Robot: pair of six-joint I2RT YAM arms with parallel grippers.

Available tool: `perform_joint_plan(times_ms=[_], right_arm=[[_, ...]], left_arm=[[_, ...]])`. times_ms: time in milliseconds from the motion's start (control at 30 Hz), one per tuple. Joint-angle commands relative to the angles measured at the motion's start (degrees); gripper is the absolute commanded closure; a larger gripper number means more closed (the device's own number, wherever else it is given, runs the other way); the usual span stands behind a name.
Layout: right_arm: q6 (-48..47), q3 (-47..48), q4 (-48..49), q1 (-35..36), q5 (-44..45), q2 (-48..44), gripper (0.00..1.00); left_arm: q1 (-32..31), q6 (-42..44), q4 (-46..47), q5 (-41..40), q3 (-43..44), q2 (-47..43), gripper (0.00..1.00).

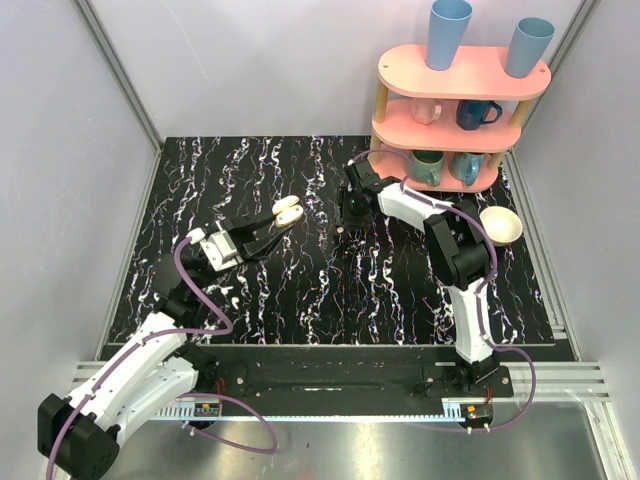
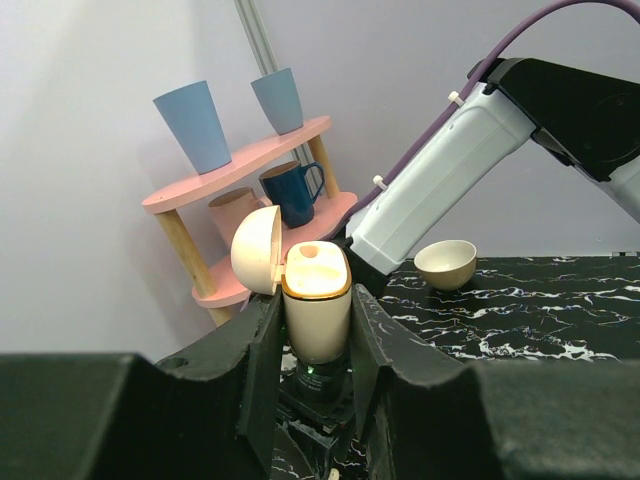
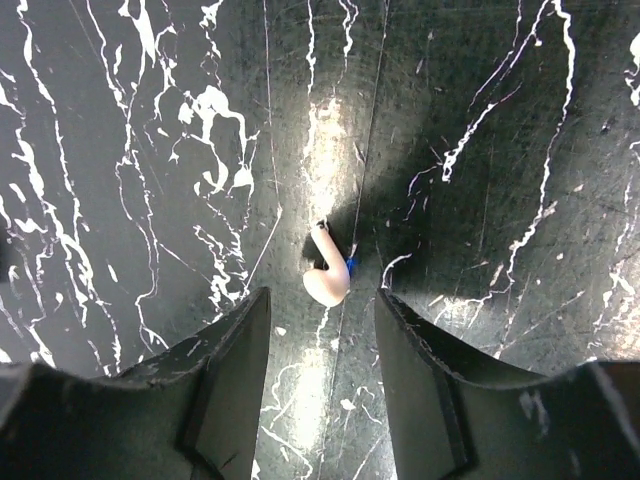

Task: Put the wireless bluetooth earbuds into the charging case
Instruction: Adjust the left earbud at the center of the board.

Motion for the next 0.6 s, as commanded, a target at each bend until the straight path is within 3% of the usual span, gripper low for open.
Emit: perform_joint_plan(times_ms=[0, 567], right_arm=[[-4.4, 4.5, -3.8, 2.3, 7.2, 1.2, 0.47], [-13.4, 4.1, -7.6, 2.2, 18.0, 0.7, 0.48]], left_arm=[[-0.1, 0.2, 2.2, -0.4, 1.5, 0.1, 1.0], [-0.1, 0.8, 1.6, -0.6, 1.2, -0.6, 1.0]])
